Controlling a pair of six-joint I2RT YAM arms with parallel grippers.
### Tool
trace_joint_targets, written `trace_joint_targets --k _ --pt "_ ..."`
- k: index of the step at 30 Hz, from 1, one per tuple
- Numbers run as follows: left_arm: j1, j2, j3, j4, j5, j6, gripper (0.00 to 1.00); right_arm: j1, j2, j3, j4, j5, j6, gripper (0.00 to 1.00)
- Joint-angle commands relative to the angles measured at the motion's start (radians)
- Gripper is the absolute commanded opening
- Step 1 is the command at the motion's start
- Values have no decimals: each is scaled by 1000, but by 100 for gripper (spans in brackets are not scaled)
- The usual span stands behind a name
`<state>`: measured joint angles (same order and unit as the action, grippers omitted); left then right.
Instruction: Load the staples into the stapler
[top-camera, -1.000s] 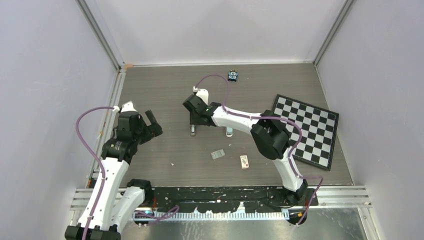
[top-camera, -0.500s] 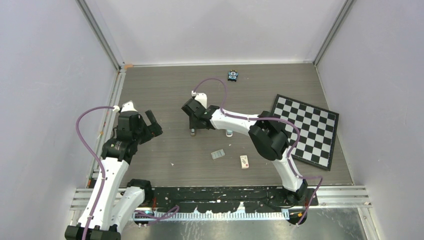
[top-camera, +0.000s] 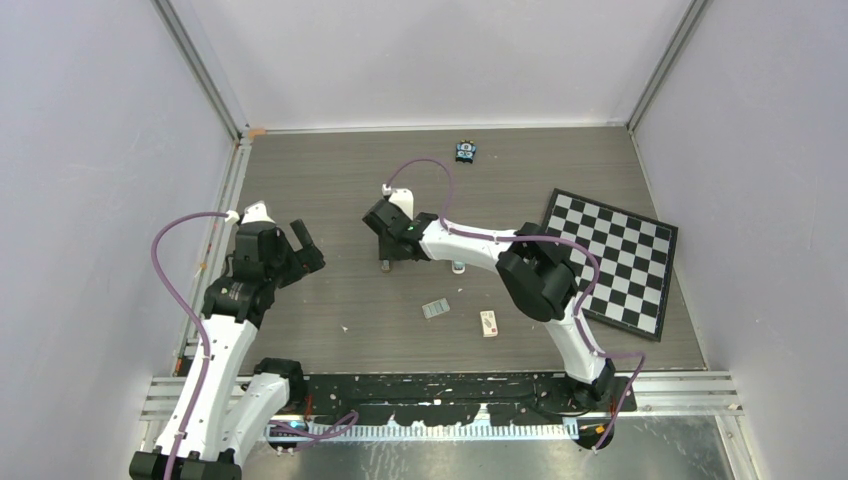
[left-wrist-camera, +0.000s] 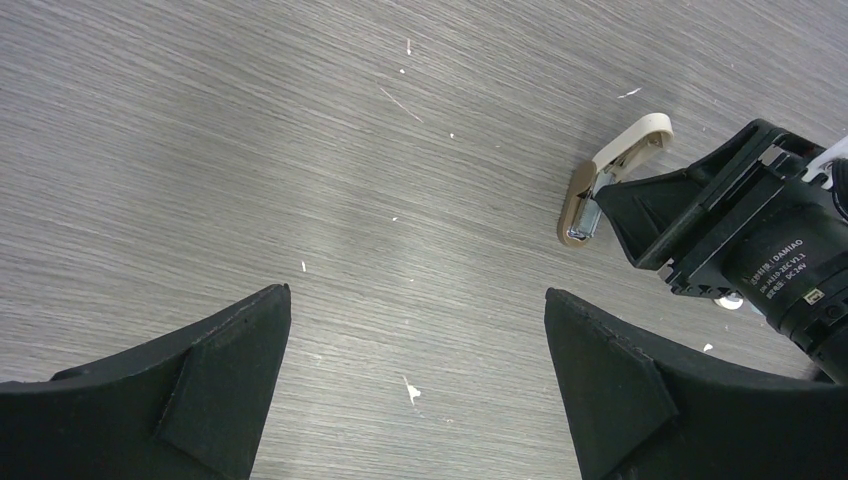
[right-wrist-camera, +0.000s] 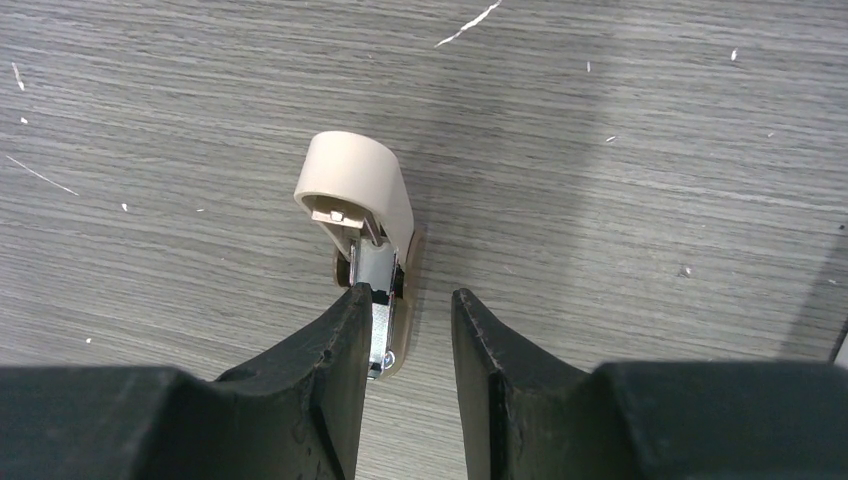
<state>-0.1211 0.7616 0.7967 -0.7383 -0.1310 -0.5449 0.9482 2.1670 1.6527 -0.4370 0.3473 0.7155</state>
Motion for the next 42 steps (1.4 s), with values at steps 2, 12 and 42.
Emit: trace_joint_targets --k 2,12,42 --pt "7 0 34 9 6 7 100 9 -28 3 13 1 10 40" --pt "8 25 -47 144 301 -45 85 -118 -189 -97 152 -252 -103 47" --pt "-439 712 -119 860 -145 -59 60 -366 -199 -158 237 -584 -107 46"
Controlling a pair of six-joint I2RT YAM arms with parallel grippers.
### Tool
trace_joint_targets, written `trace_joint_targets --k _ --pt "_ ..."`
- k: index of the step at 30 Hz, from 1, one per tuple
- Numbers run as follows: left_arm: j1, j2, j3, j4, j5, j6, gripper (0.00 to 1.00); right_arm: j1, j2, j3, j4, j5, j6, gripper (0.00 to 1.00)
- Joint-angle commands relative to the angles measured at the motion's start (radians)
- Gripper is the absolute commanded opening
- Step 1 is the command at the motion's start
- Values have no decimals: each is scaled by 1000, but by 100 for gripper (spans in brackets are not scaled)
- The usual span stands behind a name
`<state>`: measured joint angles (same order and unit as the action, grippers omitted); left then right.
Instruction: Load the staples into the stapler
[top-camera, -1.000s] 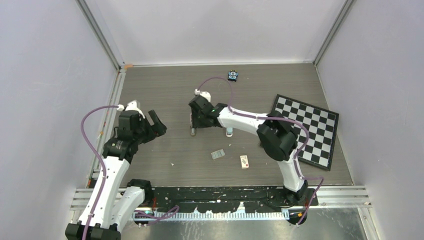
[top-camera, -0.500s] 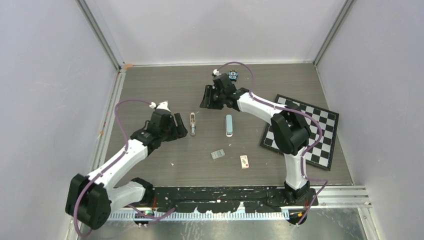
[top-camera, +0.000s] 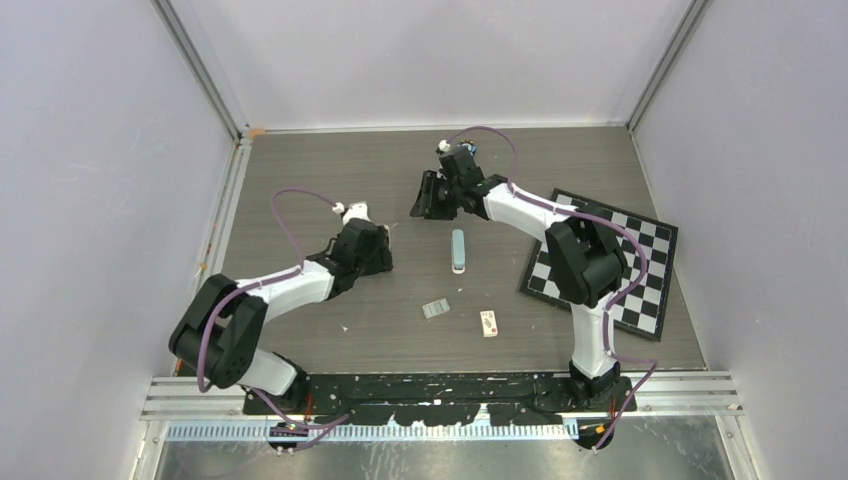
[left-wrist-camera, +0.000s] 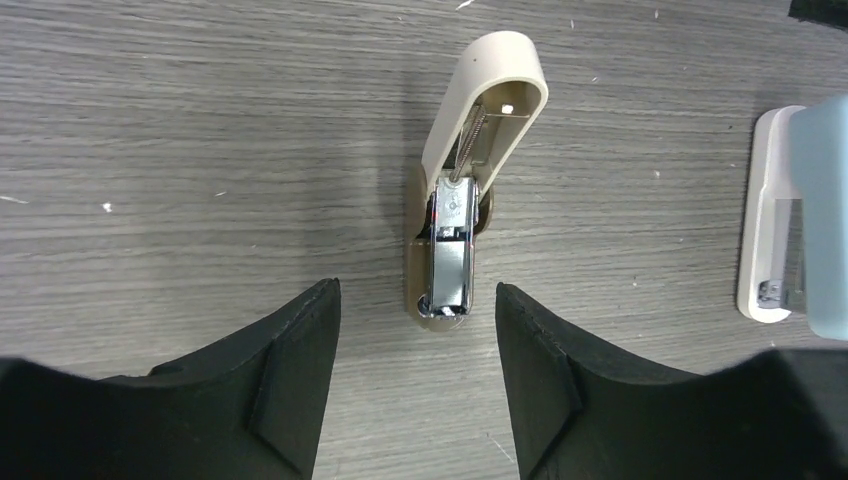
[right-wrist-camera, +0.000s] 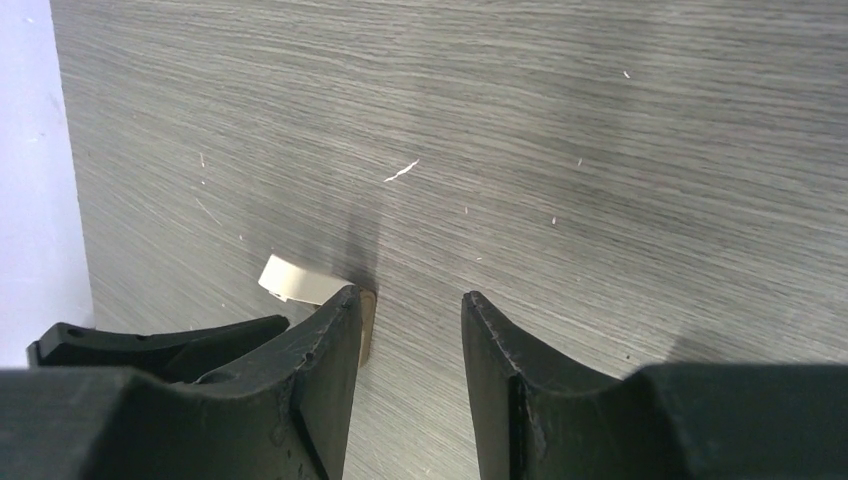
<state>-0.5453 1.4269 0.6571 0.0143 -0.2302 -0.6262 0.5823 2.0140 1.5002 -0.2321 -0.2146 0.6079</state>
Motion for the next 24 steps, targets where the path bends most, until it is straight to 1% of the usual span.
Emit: trace_joint_targets --k 1,4,6,13,16,20,24 --pt "-18 61 28 107 -52 26 60 0 -46 -9 33 -20 2 46" --pt "-21 114 57 78 -75 38 59 0 -48 -23 35 -17 5 45" --pt "-22 136 68 71 -75 55 54 0 -47 -27 34 -13 5 45" --pt "-48 147 67 73 -69 87 23 -2 -34 -23 30 -29 11 44" --pt "-69 123 57 56 -78 96 15 -1 -7 -2 24 -43 22 44" --pt "-88 81 27 55 -83 112 11 -1 52 43 25 -65 39 43" --pt "-111 66 -5 67 -84 129 10 -1 118 98 12 -99 46 42"
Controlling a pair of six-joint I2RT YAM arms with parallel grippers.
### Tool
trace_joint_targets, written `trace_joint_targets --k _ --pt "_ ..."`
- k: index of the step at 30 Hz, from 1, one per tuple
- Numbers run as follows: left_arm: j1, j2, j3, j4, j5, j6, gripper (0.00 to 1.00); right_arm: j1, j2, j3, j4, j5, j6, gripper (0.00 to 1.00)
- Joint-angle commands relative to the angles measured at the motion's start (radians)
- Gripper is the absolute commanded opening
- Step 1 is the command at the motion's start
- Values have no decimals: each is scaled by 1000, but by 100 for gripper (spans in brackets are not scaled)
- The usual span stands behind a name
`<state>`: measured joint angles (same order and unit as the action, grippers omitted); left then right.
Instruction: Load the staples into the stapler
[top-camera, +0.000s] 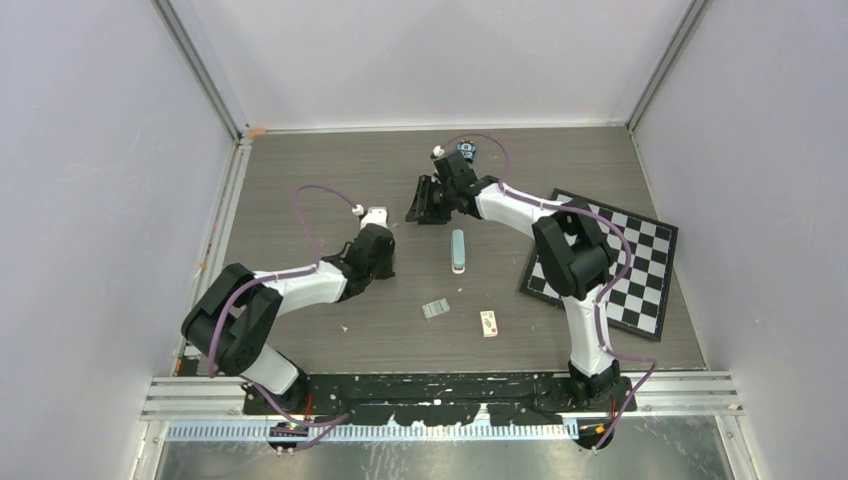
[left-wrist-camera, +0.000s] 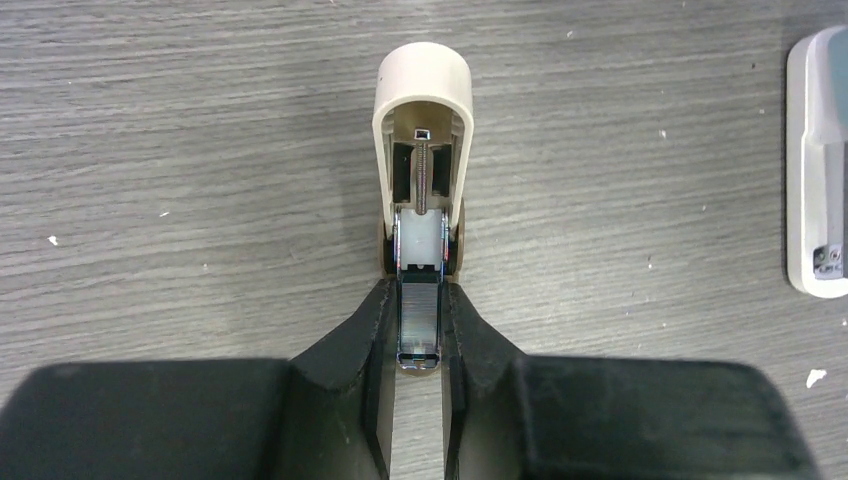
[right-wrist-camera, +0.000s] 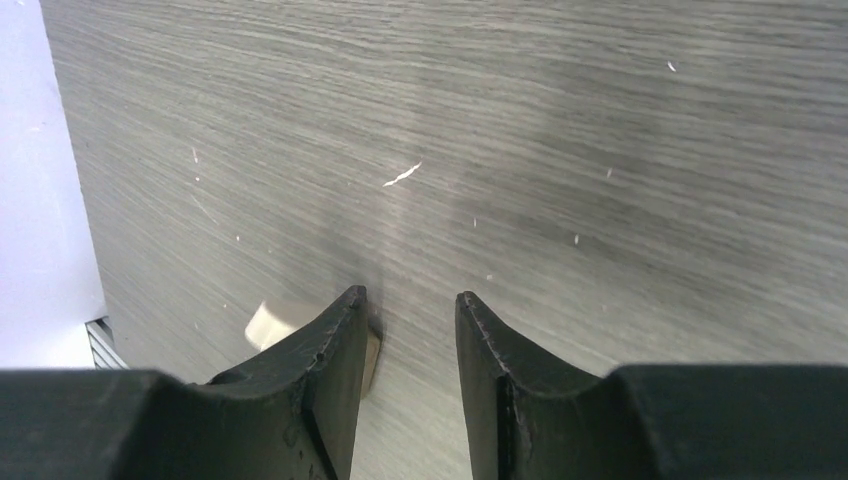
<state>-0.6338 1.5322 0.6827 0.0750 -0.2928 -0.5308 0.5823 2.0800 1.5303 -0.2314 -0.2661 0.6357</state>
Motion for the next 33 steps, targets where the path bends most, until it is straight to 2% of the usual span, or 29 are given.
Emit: trace_joint_targets --k 1,5,10,13,24,29,33 --pt "-29 -37 -32 4 -28 38 11 2 63 74 10 -60 18 42" --pt "-50 -14 -30 -16 -56 36 17 17 81 79 17 -86 8 42" --pt "-58 -19 -37 -17 -79 24 35 32 109 104 13 -100 -6 42" --pt "-59 -19 -36 -22 -81 20 38 37 129 117 17 -132 -10 42" --pt "-58 -9 -51 9 -81 28 15 41 106 76 92 -257 -14 41" --pt "-58 10 -45 16 -80 23 13 43 53 -11 185 -296 32 40" --pt "-58 11 -46 14 -82 21 13 54 37 -29 156 -292 12 40"
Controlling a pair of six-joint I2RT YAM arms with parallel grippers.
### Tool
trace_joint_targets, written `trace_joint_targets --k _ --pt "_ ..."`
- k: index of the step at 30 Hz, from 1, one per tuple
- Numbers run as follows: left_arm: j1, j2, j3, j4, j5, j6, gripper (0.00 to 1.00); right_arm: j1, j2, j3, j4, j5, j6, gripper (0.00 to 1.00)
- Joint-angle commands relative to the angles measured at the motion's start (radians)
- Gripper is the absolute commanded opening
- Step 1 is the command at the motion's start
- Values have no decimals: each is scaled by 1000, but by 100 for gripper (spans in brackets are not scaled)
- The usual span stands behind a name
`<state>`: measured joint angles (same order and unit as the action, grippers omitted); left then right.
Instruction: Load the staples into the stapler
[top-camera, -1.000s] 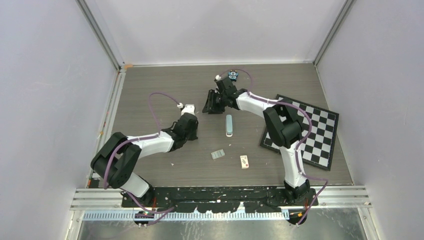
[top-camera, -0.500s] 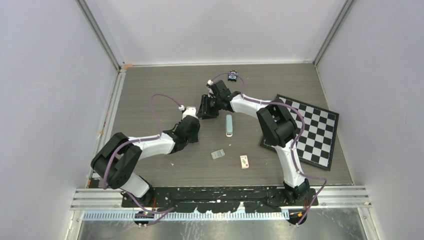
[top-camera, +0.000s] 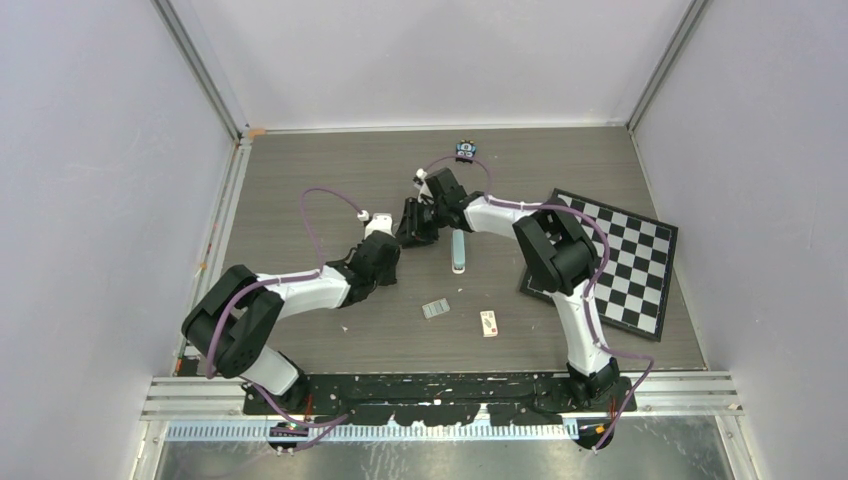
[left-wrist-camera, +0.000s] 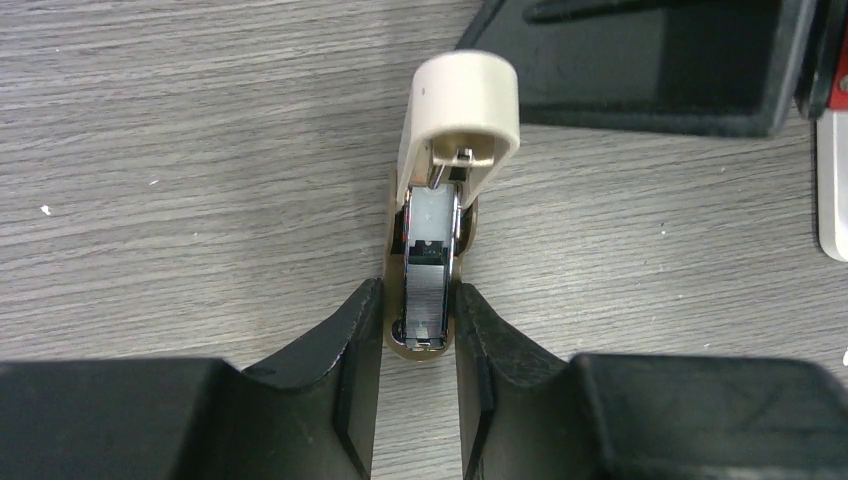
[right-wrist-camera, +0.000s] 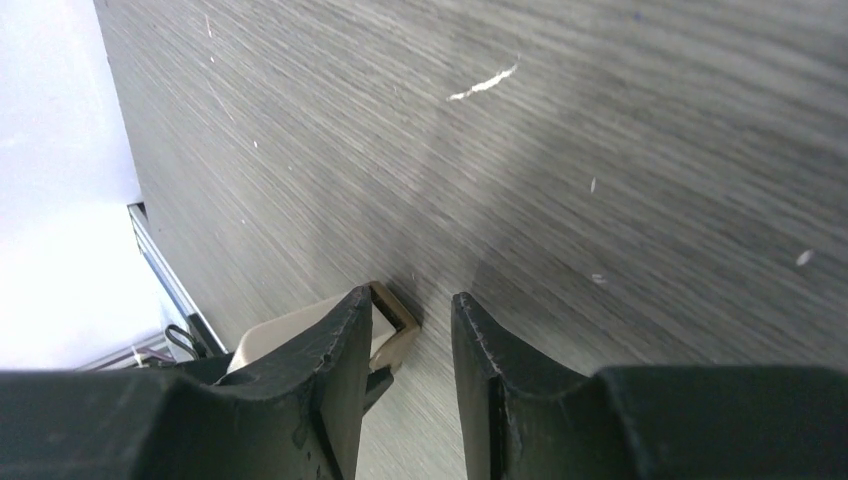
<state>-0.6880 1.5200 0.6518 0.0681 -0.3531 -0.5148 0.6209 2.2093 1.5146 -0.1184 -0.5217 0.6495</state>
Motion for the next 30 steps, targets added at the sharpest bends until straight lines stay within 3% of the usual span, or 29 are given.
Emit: trace_joint_targets --k 1,18,23,30 --pt "-5 21 -15 20 -23 6 13 16 -100 -26 48 -35 -2 40" --pt "-4 18 -4 12 -19 6 18 37 -131 -63 31 -76 -44 40" --pt "-4 9 11 -32 -52 -9 36 49 -127 -63 -14 -68 -70 40" --pt "-4 -99 -5 -99 -52 -43 51 50 -139 -71 -40 23 -70 39"
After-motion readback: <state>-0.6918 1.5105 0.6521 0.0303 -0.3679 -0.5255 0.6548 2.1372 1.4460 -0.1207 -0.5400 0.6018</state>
